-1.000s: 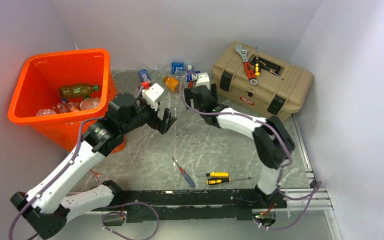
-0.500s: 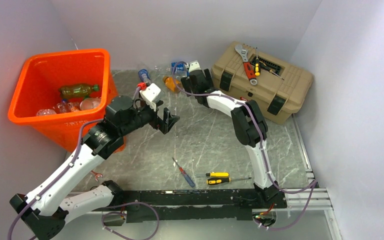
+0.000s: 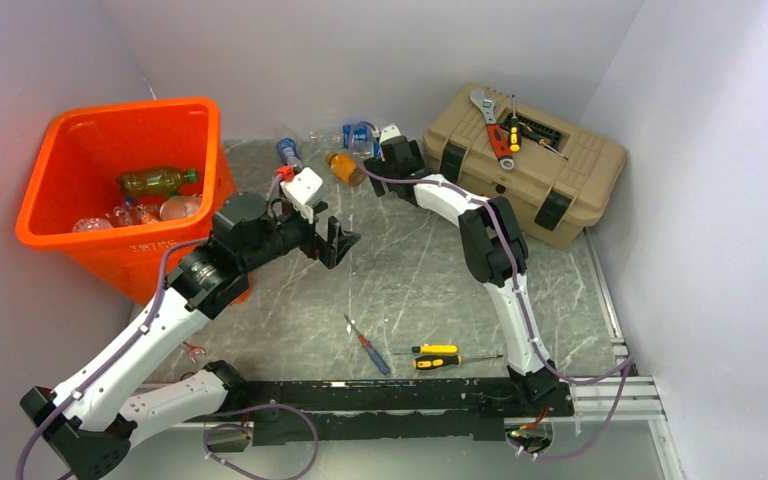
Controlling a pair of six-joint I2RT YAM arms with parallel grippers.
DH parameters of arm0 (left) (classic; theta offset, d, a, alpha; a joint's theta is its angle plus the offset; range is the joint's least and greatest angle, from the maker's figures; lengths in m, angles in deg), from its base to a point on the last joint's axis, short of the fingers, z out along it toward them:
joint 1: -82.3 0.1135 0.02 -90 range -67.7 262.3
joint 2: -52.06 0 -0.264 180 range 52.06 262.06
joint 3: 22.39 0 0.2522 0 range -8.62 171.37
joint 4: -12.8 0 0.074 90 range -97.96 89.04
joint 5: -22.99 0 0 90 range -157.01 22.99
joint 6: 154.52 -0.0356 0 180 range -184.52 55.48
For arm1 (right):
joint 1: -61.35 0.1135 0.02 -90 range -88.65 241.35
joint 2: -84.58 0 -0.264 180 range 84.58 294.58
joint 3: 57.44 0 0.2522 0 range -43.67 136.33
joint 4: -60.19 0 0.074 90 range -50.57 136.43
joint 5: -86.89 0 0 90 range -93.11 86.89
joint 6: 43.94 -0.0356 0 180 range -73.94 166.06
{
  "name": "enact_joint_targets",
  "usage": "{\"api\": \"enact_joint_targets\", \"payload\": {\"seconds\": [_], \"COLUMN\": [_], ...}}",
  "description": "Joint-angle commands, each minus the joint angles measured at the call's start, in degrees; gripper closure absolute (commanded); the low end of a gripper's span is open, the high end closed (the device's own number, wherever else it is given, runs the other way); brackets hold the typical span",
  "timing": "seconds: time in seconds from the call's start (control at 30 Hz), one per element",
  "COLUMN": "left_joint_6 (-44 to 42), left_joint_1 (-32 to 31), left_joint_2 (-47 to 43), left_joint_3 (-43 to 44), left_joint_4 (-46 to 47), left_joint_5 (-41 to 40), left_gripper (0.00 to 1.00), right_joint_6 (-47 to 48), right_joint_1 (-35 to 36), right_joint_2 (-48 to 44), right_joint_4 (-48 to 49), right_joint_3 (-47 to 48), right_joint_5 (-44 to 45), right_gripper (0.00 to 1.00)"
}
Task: Put the plastic bottles in the bin
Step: Pick up the plastic bottle at the center of the board.
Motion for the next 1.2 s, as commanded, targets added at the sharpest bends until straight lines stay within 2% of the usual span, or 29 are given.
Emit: {"api": "enact_joint_targets", "payload": {"seconds": [0.0, 0.3, 0.57, 0.73, 0.83, 1.03, 1.1, 1.17], "left_joint_6": [0.6, 0.6, 0.8, 0.8, 0.8, 0.9, 1.3, 2.3], "left_joint_1": [-0.2, -0.2, -0.3, -0.2, -0.2, -0.2, -0.2, -0.2], "left_joint_2": [0.1, 0.3, 1.1, 1.2, 1.1, 0.8, 0.3, -0.5], "left_joint_3": [0.0, -0.1, 0.0, 0.0, 0.0, -0.3, -0.5, -1.3], "left_joint_4": [2.0, 2.0, 1.5, 1.3, 1.4, 1.7, 2.1, 3.3], "left_joint_5": [0.7, 0.4, -0.2, -0.3, -0.7, -2.2, -3.4, -5.4], "left_gripper": [0.01, 0.00, 0.01, 0.01, 0.01, 0.01, 0.01, 0.01], "right_joint_6": [-7.8, -12.9, -13.6, -13.4, -13.5, -13.9, -14.1, -14.4], "right_joint_1": [0.6, 1.8, 2.4, 2.4, 2.4, 2.9, 3.6, 5.2], "right_joint_2": [-2.4, -6.9, -1.4, -2.4, -3.4, -8.7, -13.0, -19.5], "right_joint_4": [-2.0, -3.7, -14.6, -13.1, -12.3, -8.5, -6.0, -2.7], "right_joint_3": [-3.1, -8.6, -0.6, -3.1, -4.4, -10.3, -13.5, -18.4], "right_joint_5": [-4.5, -6.3, 1.8, 1.8, 1.0, -1.0, -1.5, -1.8], "right_gripper": [0.01, 0.04, 0.07, 0.09, 0.19, 0.56, 0.61, 0.62]}}
